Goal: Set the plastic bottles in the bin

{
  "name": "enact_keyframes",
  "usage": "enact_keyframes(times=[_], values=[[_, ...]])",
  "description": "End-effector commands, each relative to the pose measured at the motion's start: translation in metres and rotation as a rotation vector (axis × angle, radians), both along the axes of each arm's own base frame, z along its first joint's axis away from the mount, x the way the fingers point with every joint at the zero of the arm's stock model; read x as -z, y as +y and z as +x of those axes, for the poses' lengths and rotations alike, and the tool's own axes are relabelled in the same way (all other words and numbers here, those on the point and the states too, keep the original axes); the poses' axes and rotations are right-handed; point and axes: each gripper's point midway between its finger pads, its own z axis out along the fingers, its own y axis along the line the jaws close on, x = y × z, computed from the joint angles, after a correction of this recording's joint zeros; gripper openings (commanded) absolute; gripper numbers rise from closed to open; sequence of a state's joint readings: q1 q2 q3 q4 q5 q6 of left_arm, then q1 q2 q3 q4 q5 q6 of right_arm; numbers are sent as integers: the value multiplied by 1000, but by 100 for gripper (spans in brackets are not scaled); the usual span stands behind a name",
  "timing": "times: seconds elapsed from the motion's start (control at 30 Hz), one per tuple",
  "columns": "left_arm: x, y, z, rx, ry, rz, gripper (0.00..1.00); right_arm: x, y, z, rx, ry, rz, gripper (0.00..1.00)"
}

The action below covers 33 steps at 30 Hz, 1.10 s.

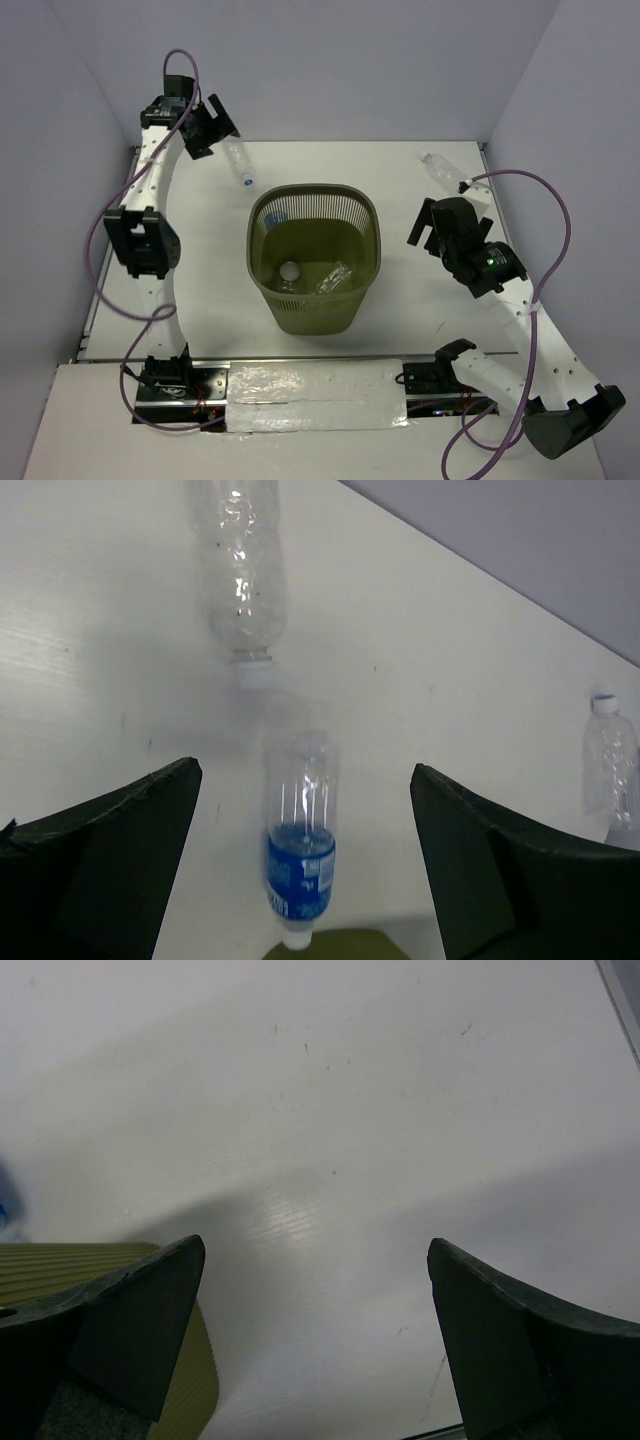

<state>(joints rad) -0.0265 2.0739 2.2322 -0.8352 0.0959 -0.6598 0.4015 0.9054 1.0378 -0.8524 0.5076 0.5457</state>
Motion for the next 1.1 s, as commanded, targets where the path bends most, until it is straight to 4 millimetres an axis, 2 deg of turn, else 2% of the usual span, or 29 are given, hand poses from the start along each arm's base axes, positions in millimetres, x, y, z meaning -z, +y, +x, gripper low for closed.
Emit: enact_keyframes(times=[0.0,0.03,0.1,0.13,0.17,0.2,0.23,0.3,0.33,0.4,0.43,0.5,0.53,0.6,0.63,0.67,0.73,0.77,0.8,0.83,0.87,0.9,0.93,0.97,1.0,1.07], values=[[7,3,26,-41,11,-82,99,-10,1,2,3,-39,18,100],[30,2,36,-45,39,-91,99,-8,2,2,-1,-31,20,100],[43,-2,53,-47,14,-120,99,-5,2,2,1,-10,13,100],[61,-2,60,-52,31,-126,99,-4,2,2,5,-3,10,100],[68,-4,66,-53,28,-131,99,-3,2,1,5,4,9,100],[75,0,73,-70,26,-137,99,-2,2,2,5,8,8,100],[99,12,81,-94,58,-141,99,-2,3,3,5,12,8,100],[105,10,94,-82,33,-161,99,-3,3,5,0,16,1,100],[121,10,98,-88,48,-161,99,-2,3,7,6,26,-8,100],[134,12,104,-103,48,-161,99,-1,4,9,2,39,-18,100],[147,12,109,-108,47,-161,99,0,4,12,2,49,-26,100],[156,10,115,-112,44,-176,99,-1,4,14,3,53,-36,100],[169,9,120,-114,46,-181,99,-2,4,15,-2,53,-40,100],[180,7,125,-133,44,-196,99,1,6,17,-5,64,-46,100],[193,3,127,-132,52,-201,99,2,6,18,-5,66,-45,100],[195,2,130,-133,42,-204,97,5,7,20,-6,75,-49,100],[204,5,131,-151,53,-191,86,5,8,22,-4,83,-48,100],[205,5,130,-149,55,-179,80,6,9,22,-5,87,-51,100],[203,8,128,-152,53,-170,68,7,8,24,-3,93,-55,100],[197,-7,120,-135,57,-154,62,6,8,25,-3,90,-58,100],[188,-7,120,-126,32,-138,53,6,8,25,-2,89,-59,100],[181,-6,115,-124,26,-125,50,6,7,25,0,86,-63,100],[158,-4,107,-123,7,-112,47,5,7,25,0,85,-65,100],[145,-3,103,-115,-13,-85,44,5,6,25,2,84,-66,100],[107,-1,97,-108,-64,-75,44,4,6,23,3,78,-64,100],[80,0,81,-81,-81,-40,43,3,4,22,10,69,-58,100]])
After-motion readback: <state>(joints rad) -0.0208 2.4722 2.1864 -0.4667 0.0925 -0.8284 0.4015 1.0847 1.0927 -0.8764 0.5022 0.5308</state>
